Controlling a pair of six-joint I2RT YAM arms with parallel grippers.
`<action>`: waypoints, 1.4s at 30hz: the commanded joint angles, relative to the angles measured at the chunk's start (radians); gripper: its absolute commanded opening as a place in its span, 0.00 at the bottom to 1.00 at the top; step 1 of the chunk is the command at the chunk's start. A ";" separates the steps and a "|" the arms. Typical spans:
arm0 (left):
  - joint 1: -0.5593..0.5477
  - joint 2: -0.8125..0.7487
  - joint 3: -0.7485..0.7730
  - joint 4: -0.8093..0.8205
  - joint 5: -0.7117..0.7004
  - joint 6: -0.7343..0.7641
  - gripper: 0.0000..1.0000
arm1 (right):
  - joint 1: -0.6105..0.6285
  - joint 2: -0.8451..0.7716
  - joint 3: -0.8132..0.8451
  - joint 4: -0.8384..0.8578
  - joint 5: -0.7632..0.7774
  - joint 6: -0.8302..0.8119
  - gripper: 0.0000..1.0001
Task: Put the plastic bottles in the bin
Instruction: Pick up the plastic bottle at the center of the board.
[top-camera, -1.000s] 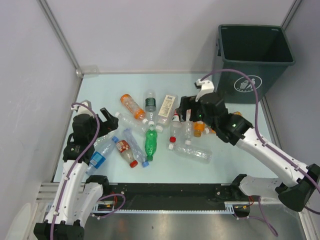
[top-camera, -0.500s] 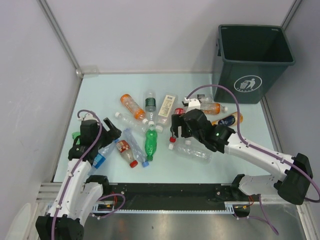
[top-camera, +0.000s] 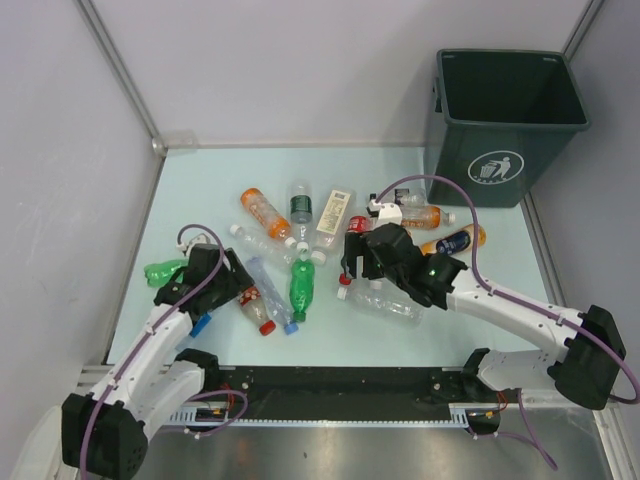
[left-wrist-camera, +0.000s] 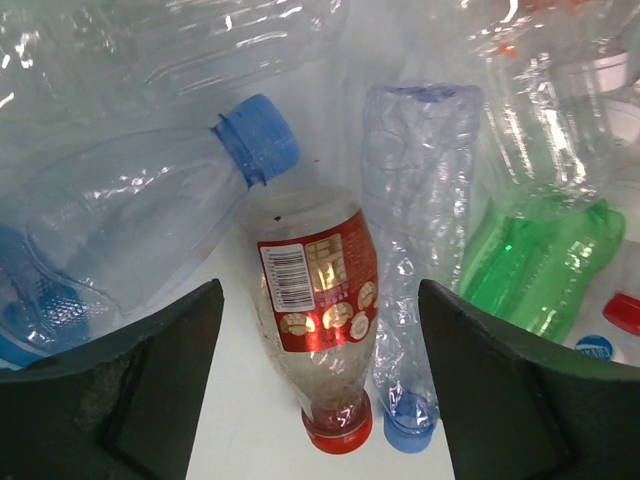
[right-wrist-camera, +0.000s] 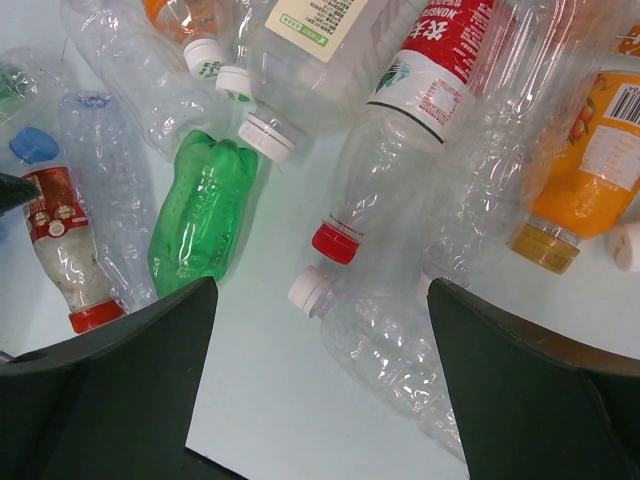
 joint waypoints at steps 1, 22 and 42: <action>-0.033 0.036 -0.036 0.030 -0.088 -0.108 0.82 | 0.003 0.003 -0.008 0.048 0.017 0.030 0.91; -0.075 0.041 -0.088 0.092 -0.125 -0.132 0.51 | 0.001 -0.004 -0.029 0.060 -0.027 0.026 0.91; -0.095 -0.234 0.079 0.177 0.442 0.069 0.40 | 0.133 0.028 -0.035 0.516 -0.657 -0.102 1.00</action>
